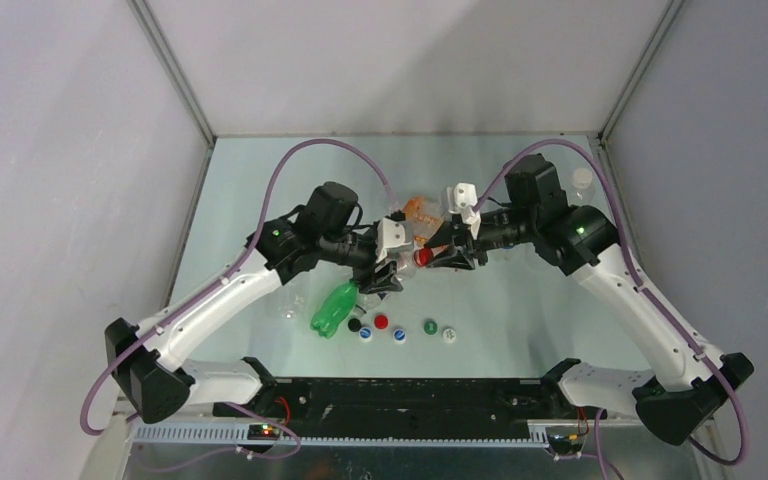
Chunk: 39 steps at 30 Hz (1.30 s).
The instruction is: Screw on the bottle caps
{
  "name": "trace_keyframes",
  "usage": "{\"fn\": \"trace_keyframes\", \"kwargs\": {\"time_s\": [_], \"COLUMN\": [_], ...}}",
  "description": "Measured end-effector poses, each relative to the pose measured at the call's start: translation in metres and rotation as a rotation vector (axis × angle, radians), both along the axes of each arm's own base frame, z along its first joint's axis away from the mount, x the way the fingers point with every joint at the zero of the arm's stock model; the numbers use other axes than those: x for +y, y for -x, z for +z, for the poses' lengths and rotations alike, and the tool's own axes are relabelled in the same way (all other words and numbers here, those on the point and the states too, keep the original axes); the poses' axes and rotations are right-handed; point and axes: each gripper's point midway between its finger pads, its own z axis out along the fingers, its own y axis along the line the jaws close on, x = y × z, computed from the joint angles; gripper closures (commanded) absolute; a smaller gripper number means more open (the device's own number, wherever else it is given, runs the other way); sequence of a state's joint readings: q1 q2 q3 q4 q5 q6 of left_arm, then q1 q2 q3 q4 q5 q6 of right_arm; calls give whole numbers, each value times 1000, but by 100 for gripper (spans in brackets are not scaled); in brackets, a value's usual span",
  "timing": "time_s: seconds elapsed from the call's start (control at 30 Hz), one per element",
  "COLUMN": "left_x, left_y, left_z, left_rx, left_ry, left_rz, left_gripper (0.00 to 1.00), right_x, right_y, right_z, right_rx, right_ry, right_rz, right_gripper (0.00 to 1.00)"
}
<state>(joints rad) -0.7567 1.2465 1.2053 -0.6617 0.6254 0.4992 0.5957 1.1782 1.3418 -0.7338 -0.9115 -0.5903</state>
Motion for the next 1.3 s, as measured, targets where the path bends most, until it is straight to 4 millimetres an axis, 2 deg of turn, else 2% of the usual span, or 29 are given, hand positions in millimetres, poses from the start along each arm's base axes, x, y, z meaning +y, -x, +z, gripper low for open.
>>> {"fn": "trace_keyframes", "kwargs": {"time_s": [0.57, 0.7, 0.8, 0.97, 1.17, 1.3], "left_x": [5, 4, 5, 4, -2, -5], "left_y": [11, 5, 0, -7, -17, -22], "left_z": [-6, -8, -9, -10, -1, 5], "left_rx": [42, 28, 4, -24, -56, -75], "left_ry": [-25, -5, 26, 58, 102, 125], "left_rz": [-32, 20, 69, 117, 148, 166], "left_gripper": [81, 81, 80, 80, 80, 80], "right_x": [7, 8, 10, 11, 11, 10], "right_y": [9, 4, 0, -5, -12, -15], "right_z": [-6, -6, -6, -5, 3, 10], "right_rx": [-36, -32, -14, 9, 8, 8], "right_ry": [84, 93, 84, 67, 42, 20], "right_rz": [107, 70, 34, -17, -82, -121], "right_gripper": [100, 88, 74, 60, 57, 57]}}
